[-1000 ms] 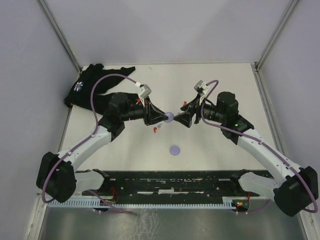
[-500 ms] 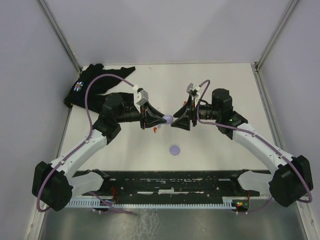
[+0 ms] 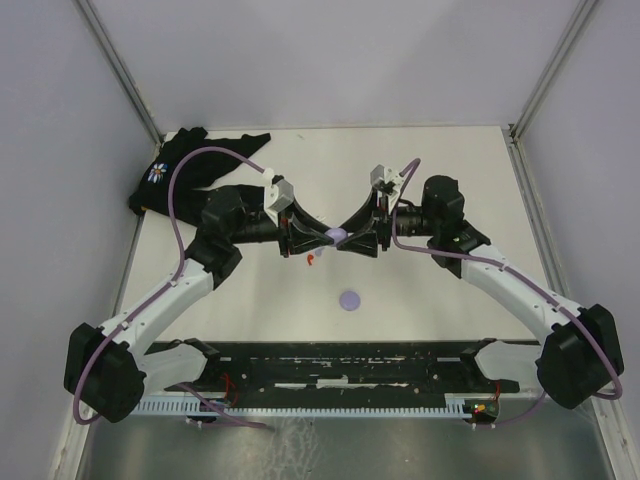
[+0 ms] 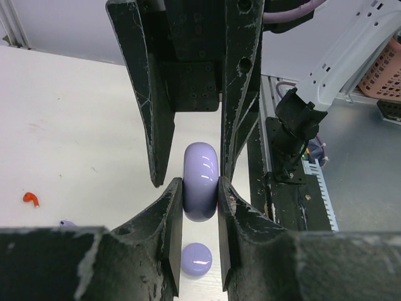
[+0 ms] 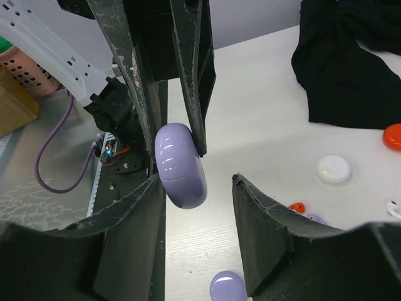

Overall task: Insert the wireless bluetooth earbuds into the charging case
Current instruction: Open the charging case.

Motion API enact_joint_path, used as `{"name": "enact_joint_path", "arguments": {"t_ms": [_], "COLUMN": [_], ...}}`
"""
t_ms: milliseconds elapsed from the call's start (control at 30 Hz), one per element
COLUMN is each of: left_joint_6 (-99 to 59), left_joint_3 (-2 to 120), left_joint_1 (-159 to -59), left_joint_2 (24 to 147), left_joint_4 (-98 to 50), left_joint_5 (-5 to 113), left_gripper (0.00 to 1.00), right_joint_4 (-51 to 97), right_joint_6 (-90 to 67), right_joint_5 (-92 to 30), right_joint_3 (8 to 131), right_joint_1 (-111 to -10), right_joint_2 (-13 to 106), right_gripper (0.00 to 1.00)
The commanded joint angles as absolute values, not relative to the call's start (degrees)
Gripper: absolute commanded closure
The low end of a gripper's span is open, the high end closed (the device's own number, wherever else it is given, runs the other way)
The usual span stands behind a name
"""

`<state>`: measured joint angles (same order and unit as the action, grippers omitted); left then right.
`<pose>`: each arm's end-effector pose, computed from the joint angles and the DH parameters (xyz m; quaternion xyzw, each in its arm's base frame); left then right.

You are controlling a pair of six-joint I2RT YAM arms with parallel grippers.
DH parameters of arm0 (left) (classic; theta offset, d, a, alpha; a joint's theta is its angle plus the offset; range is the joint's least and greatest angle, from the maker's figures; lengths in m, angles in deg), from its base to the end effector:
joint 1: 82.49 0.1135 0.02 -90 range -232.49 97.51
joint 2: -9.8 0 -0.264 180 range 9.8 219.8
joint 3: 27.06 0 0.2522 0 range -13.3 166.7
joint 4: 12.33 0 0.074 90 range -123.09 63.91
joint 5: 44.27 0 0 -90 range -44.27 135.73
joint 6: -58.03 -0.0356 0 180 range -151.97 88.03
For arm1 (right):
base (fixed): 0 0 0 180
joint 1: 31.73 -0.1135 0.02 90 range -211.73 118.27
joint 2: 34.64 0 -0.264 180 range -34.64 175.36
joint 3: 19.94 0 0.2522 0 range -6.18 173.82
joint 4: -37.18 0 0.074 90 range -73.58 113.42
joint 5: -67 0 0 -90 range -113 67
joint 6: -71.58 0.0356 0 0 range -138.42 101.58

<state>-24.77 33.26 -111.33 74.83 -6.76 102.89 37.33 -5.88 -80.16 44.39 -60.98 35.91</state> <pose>0.2074 -0.1483 0.3335 0.4504 0.5413 -0.5128 0.4910 0.2258 0.1608 0.3252 -0.4114 0.5995 0.5417 0.4217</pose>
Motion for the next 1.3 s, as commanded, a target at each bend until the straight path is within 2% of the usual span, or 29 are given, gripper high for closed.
{"name": "enact_joint_path", "arguments": {"t_ms": [0, 167, 400, 467, 567, 700, 800, 1000, 1267], "left_joint_6": [-21.44, -19.57, -18.06, -17.71, -17.97, -18.34, -18.8, -18.53, -17.15], "left_joint_3": [34.86, 35.19, 35.08, 35.35, 35.54, 35.72, 36.04, 36.87, 37.89], "left_joint_1": [-111.23, -111.25, -111.25, -111.12, -111.03, -110.97, -110.94, -110.07, -109.45], "left_joint_2": [74.64, 75.32, 75.38, 75.21, 74.93, 74.75, 74.79, 74.49, 74.39], "left_joint_4": [-0.94, 0.19, 0.17, -0.86, -1.86, -2.74, -4.7, -7.63, -8.78], "left_joint_5": [104.76, 105.56, 104.36, 102.23, 99.71, 98.15, 95.4, 89.55, 87.55], "left_gripper": [0.97, 0.97, 0.96, 0.89, 0.75, 0.59, 0.54, 0.51, 0.48], "right_joint_4": [42.09, 44.05, 45.2, 45.14, 44.93, 44.95, 45.04, 44.95, 44.73], "right_joint_6": [-7.23, -7.27, -6.94, -6.99, -6.93, -6.99, -6.93, -6.9, -7.06], "right_joint_5": [-83.86, -83.93, -85.13, -85.34, -85.3, -85.04, -85.0, -85.19, -85.03], "right_joint_3": [45.36, 44.97, 45.03, 45.05, 44.84, 44.36, 44.1, 43.36, 42.21], "right_joint_1": [-61.95, -62.36, -62.6, -62.55, -62.55, -62.63, -62.59, -62.63, -62.61], "right_joint_2": [36.88, 37.21, 36.85, 36.66, 36.23, 35.31, 34.77, 33.75, 32.61], "right_gripper": [0.45, 0.54, 0.77, 0.84, 0.89, 0.91, 0.91, 0.92, 0.92]}}
